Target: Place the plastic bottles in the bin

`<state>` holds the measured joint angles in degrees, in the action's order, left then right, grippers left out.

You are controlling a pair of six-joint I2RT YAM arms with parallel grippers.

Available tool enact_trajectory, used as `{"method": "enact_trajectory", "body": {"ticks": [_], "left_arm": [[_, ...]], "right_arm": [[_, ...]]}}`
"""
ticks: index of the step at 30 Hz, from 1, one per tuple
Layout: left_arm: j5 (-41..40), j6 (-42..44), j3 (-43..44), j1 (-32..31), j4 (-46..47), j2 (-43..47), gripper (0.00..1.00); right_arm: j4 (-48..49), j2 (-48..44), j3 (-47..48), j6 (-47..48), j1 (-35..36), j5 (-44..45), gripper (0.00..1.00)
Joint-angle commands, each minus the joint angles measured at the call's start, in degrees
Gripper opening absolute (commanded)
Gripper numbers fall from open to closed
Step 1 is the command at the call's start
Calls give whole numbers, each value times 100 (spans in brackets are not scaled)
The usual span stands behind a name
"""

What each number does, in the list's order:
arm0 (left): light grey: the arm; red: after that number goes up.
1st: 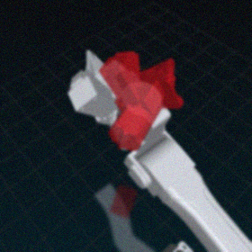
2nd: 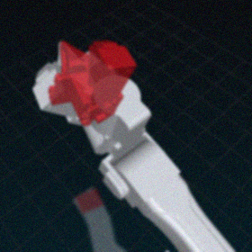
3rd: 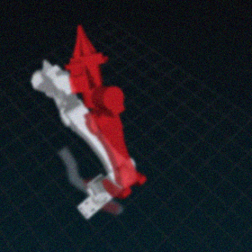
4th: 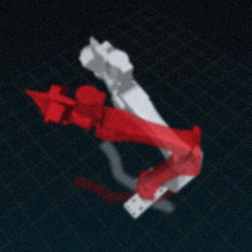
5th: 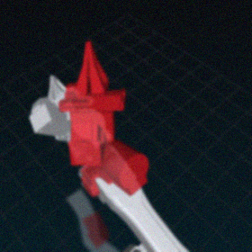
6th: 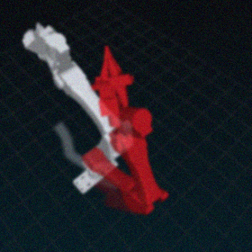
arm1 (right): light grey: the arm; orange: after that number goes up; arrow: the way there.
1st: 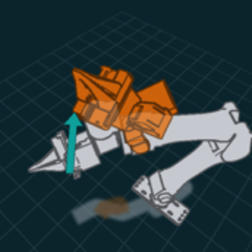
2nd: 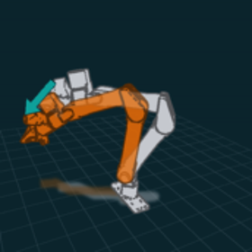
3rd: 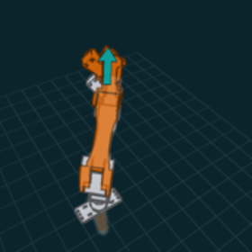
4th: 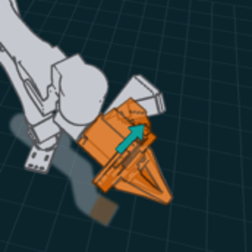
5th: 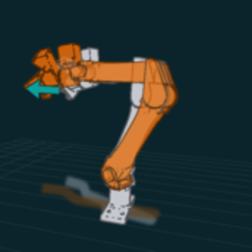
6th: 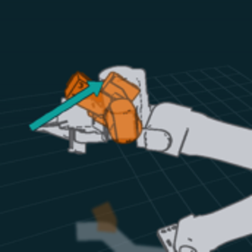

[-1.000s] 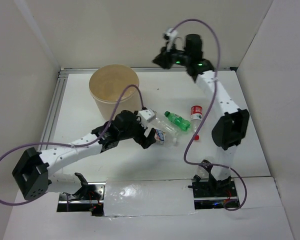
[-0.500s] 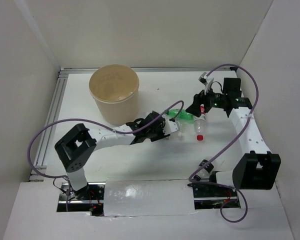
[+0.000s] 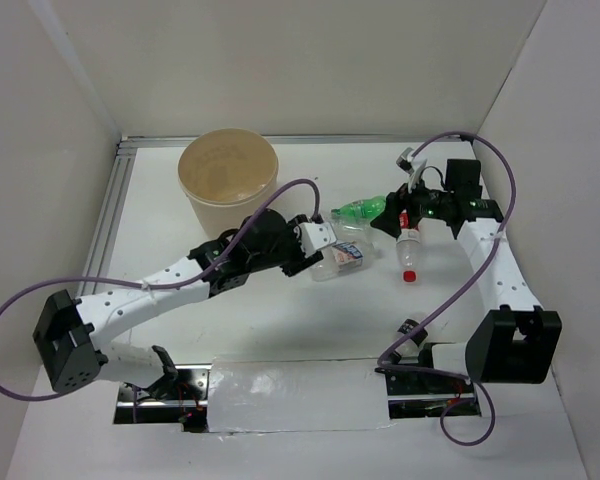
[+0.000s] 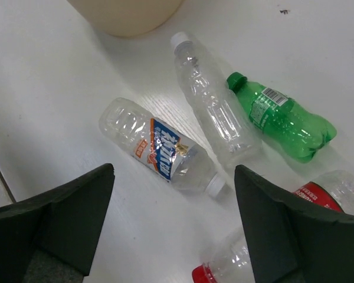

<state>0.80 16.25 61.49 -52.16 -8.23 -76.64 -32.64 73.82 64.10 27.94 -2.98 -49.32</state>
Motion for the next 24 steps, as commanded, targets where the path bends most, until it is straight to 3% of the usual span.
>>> {"method": "enact_trajectory", "body": {"ticks": [1, 2, 7, 9, 19, 21, 24], "left_arm": [[306, -69, 28, 83, 84, -219, 61], [377, -69, 108, 83, 163, -333, 67], [597, -69, 854, -31, 164, -1648, 70], [597, -139, 1127, -83, 294, -2002, 79], [396, -307, 1752, -84, 295, -3681, 83], [395, -412, 1629, -23, 348, -3683, 78], [622, -543, 1629, -22, 243, -3604, 42]], "right_arm": [[364, 115, -72, 36, 26, 18, 91], [364, 193, -73, 114, 78, 80, 93], [302, 326, -73, 167, -53, 80, 94], [163, 256, -73, 246, -106, 28, 94], [-75, 27, -292, 466, -607, -210, 94], [-76, -26, -345, 519, -668, -262, 94], [-76, -26, -397, 581, -668, -262, 92]]}}
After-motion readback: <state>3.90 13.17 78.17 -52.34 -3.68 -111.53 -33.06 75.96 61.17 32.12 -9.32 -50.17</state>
